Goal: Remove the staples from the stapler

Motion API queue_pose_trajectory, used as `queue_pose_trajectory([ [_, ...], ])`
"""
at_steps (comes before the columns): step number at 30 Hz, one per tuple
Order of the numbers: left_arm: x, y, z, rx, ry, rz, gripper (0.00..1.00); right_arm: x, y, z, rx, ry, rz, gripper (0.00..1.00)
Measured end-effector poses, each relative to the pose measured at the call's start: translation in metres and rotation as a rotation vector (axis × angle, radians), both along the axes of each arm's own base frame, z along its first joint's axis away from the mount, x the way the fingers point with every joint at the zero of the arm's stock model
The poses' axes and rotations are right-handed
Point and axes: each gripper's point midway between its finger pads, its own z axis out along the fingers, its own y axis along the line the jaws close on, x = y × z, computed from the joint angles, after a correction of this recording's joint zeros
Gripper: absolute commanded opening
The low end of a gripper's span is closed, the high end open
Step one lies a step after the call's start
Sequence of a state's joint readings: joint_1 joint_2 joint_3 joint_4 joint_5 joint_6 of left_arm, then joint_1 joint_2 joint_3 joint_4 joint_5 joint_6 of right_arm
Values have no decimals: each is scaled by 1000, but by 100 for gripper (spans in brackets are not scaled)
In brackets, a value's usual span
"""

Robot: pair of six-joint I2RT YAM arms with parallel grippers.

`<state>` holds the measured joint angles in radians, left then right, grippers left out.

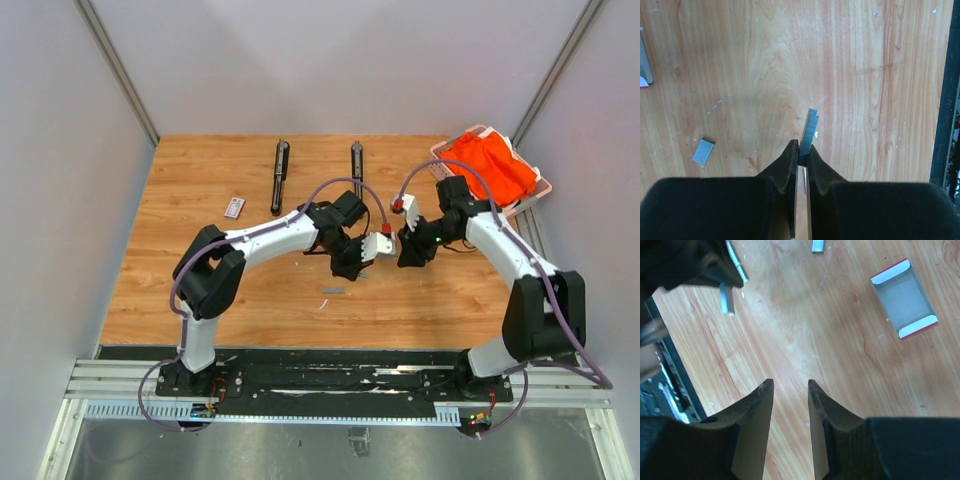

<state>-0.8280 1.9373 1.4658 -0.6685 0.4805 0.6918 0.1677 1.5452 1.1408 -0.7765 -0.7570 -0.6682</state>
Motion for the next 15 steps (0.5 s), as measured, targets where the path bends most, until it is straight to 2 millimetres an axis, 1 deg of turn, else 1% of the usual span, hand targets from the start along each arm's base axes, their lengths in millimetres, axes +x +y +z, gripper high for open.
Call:
queue_pose_trajectory([
  [3,-2,-3,-1,6,48,16,2,-9,-6,-2,-14,-123,52,36],
  [7,-5,-4,-2,12,110,36,2,-11,-11,-4,-31,-273,102,36],
  [12,-7,-4,-4,20,185,58,4,0,-17,-4,-66,-408,99,36],
  [15,-8,-6,-6,29,233,70,4,9,-18,-1,-78,-452,89,36],
])
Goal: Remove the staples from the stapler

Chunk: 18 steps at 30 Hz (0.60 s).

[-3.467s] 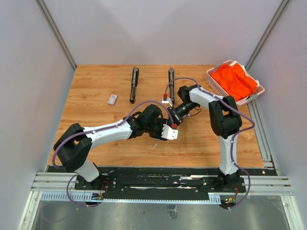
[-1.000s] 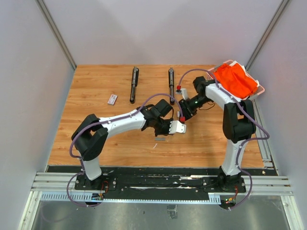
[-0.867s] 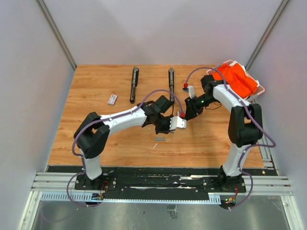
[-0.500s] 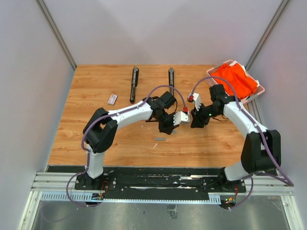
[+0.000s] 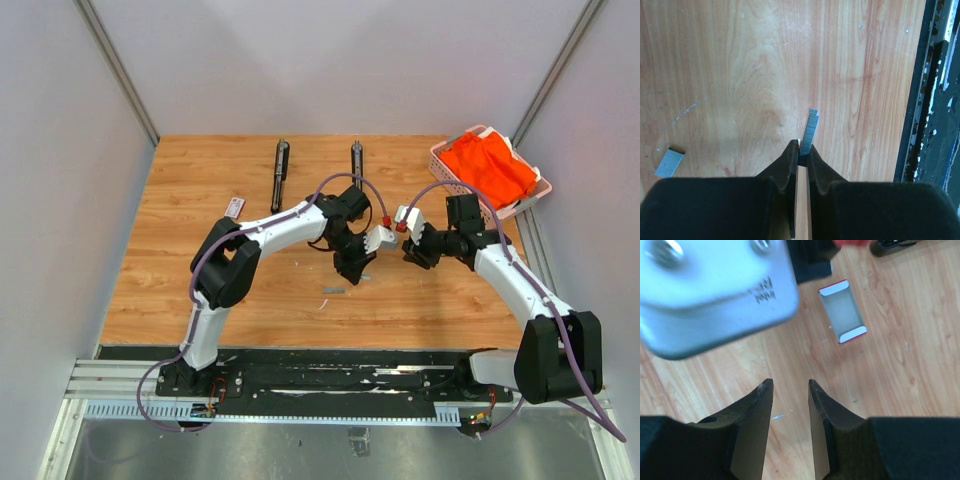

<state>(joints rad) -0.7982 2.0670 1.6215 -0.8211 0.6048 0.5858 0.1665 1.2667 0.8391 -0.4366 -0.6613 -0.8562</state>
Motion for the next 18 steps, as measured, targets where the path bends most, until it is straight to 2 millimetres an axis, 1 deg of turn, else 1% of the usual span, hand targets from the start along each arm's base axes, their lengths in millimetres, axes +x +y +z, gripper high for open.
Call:
queue_pose_trajectory([
  [3,1,-4,-6,17,48,18,4,6,-1,3,-1,-28,-7,36],
  [7,-3,-6,-21,55,128,42,5,9,-1,6,-2,-50,-14,36],
  [11,-12,-3,-40,106,217,70,13,7,-4,10,2,-70,-23,36],
  [13,-17,-4,-42,114,262,84,20,7,-8,13,4,-79,-37,36],
  [18,-18,-9,-43,118,301,111,22,7,-11,17,7,-95,-50,36],
])
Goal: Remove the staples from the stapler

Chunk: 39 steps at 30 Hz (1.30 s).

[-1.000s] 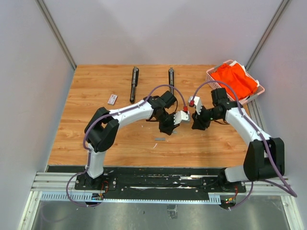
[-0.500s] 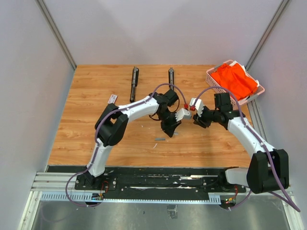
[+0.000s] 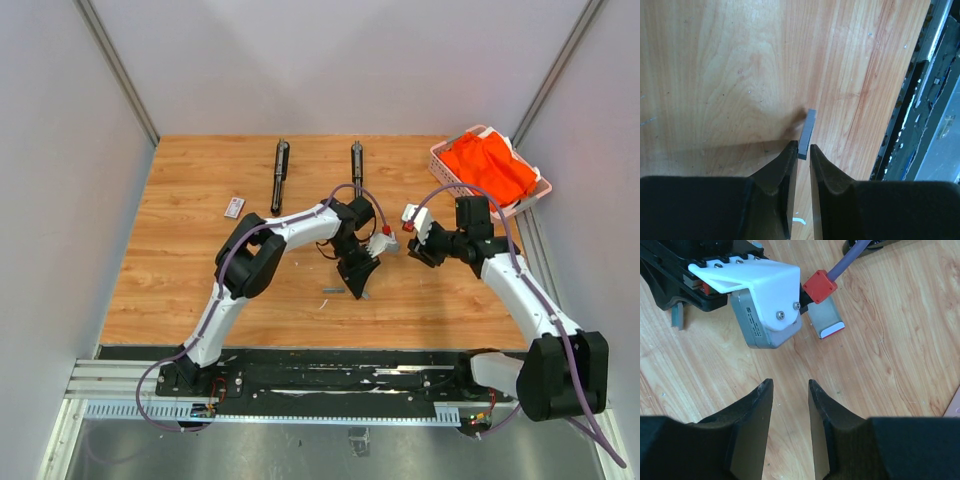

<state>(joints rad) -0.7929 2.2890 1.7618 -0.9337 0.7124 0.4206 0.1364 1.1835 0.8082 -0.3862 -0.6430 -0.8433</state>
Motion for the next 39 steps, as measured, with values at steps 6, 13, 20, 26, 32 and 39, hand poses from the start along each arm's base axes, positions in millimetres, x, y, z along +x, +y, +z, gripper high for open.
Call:
queue_pose_trajectory([
  [6,-2,-4,0,0,36,18,25,0,-1,7,8,-21,-7,36],
  [13,-2,-3,2,1,56,36,36,-3,-1,11,14,-26,-4,36],
  [20,4,-4,7,-10,59,52,52,-6,0,11,20,-13,-9,46],
  [26,20,4,13,-5,17,81,56,-9,0,12,34,7,-30,63],
  [32,45,17,37,-21,-91,117,61,-7,0,16,49,29,-57,70],
  [39,85,52,99,-96,-272,202,75,-12,23,6,81,165,5,68],
])
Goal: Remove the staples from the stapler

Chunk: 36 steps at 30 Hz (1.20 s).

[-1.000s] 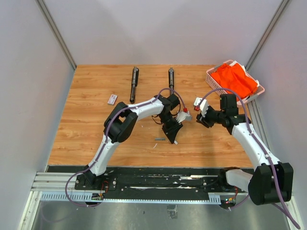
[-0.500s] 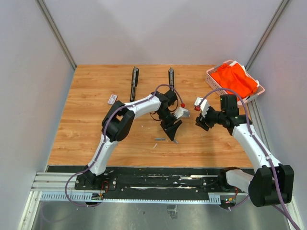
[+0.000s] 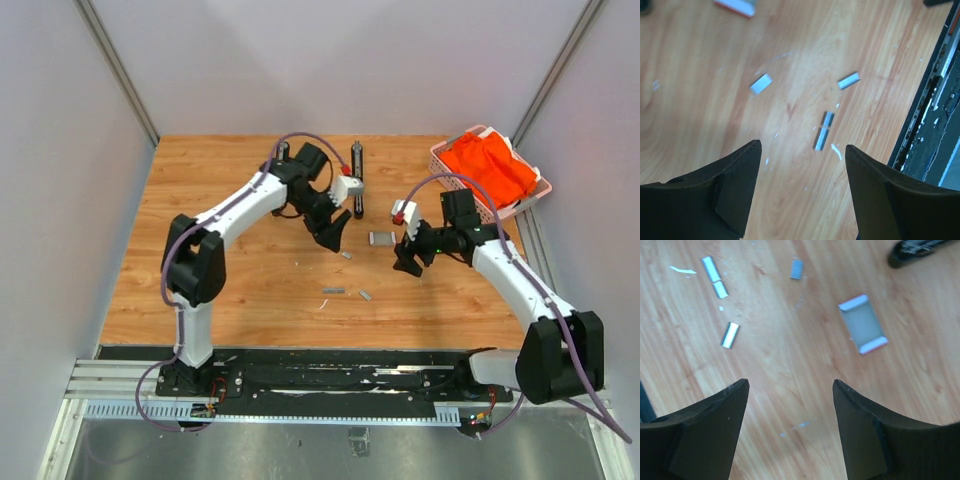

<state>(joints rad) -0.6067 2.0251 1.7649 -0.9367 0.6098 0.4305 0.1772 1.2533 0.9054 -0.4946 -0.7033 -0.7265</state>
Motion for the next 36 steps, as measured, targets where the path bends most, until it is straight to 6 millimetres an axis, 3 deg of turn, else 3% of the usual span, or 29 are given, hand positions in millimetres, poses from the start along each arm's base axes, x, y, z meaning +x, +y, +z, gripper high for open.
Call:
queue_pose_trajectory([
  [4,18,42,23,-20,-69,94,80,-15,26,-15,-25,72,60,60],
  [7,26,78,25,-10,-94,172,81,-28,45,-29,-53,131,102,53],
  [15,11,153,14,64,-145,322,92,-36,68,-66,-154,346,67,47],
  [18,5,162,20,67,-208,343,98,-38,73,-75,-195,384,57,45],
  [25,7,171,36,53,-333,378,98,-39,83,-83,-235,448,25,43],
  [36,13,173,31,62,-361,394,98,-47,85,-99,-308,471,23,36],
])
